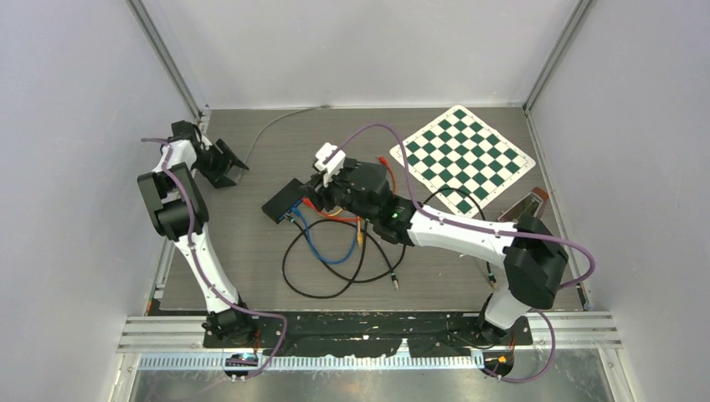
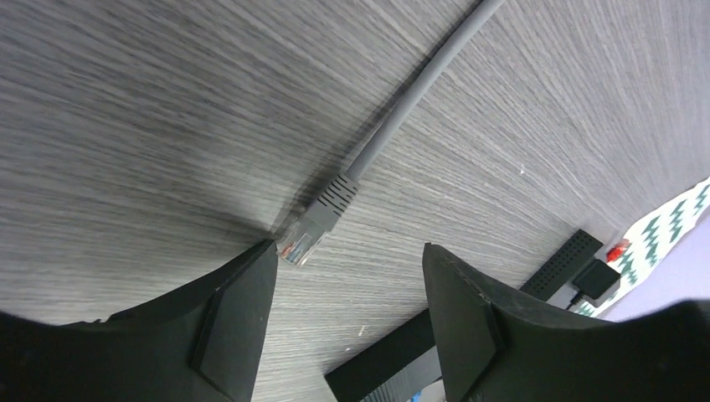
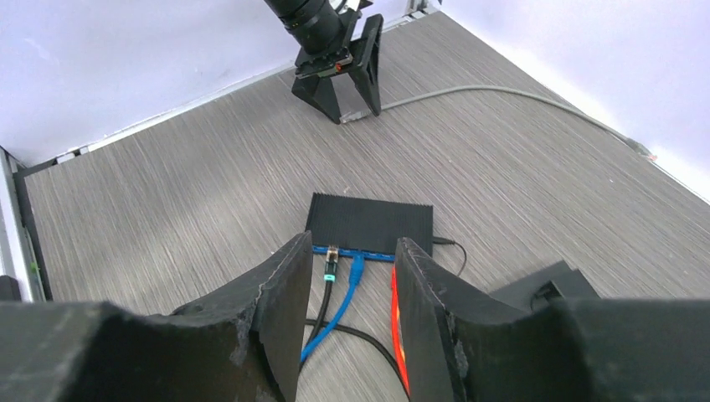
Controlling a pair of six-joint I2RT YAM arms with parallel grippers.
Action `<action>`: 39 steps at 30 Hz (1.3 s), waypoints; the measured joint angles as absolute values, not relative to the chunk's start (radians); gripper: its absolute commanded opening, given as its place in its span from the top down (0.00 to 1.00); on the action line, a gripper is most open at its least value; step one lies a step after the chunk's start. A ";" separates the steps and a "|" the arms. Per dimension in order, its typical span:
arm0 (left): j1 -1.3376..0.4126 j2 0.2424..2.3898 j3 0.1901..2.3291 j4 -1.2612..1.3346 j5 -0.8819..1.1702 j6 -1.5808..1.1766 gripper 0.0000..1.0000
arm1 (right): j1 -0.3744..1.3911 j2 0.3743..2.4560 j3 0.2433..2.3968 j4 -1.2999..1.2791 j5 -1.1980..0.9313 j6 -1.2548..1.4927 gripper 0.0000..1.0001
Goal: Insert the plug into the switch port
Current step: Insert the connector into the switch port, then pick up the connector from the center of the board.
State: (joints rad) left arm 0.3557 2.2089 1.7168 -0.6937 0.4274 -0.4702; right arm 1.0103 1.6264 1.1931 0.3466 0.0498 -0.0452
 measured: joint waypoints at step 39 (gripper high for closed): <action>0.270 1.954 1.423 -0.581 0.303 -0.437 0.43 | 1.006 1.426 0.975 0.524 0.130 -0.056 0.51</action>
State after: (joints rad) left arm 0.2699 1.9545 1.4227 -0.5808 0.3035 -0.4374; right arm 1.0058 1.4258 0.9752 0.5240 0.1295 -0.0555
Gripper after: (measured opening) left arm 0.519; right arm 0.485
